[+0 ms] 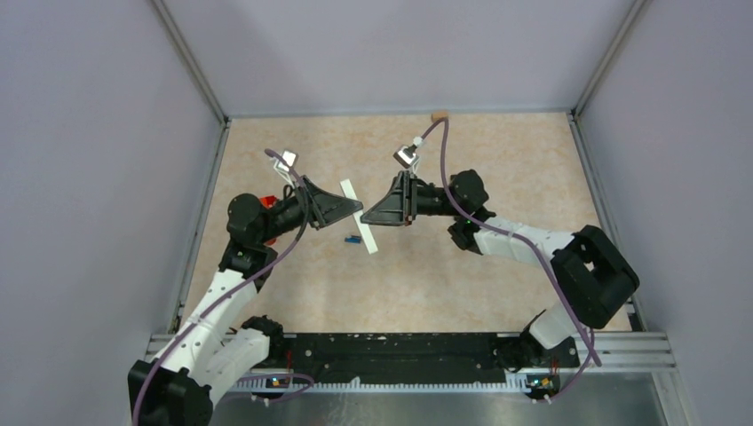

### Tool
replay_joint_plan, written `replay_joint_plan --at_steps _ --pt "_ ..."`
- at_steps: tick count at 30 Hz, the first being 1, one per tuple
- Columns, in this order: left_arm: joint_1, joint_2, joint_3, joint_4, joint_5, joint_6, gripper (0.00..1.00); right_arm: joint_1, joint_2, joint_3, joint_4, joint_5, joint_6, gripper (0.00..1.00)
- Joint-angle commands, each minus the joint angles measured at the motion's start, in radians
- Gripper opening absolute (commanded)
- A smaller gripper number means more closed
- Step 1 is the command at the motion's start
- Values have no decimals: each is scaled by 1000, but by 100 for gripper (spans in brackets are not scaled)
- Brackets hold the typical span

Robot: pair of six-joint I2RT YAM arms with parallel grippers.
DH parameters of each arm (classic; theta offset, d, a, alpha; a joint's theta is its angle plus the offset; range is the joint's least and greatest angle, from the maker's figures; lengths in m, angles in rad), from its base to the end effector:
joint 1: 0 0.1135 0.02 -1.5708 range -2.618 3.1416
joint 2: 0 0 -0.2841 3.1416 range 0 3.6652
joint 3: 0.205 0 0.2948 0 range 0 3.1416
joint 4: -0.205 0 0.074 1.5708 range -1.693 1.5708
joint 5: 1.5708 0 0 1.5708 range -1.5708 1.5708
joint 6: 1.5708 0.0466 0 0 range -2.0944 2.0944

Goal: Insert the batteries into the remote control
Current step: Adjust the remote control.

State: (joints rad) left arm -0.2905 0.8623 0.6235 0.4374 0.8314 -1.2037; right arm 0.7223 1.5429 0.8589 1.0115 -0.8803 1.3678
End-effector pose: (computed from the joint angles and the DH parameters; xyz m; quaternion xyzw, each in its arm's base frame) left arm 0.2135 -0.0998 0.3401 0.0249 0.6580 -0.6687 0.3455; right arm 0.2553 0.2728 0.2950 -0.1614 0.6095 0.7606 0.1545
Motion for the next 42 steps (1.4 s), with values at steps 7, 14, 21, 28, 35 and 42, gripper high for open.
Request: replay_joint_plan --at_steps 7,14,21,28,35,42 --pt "-7 1 99 -361 -235 210 0 76 -189 111 -793 486 -617 73" --pt "-2 38 128 -544 -426 249 0 275 -185 216 -1050 984 -761 76" --pt "-2 39 141 -554 -434 239 0 355 -116 250 -1105 1089 -814 62" --pt "-2 13 145 -564 -401 241 0 356 -109 206 -949 1019 -838 34" --pt "3 -53 144 -563 -361 322 79 342 -157 190 -874 928 -806 5" --pt "60 -93 106 -476 -216 305 99 247 -208 113 -668 577 -696 6"
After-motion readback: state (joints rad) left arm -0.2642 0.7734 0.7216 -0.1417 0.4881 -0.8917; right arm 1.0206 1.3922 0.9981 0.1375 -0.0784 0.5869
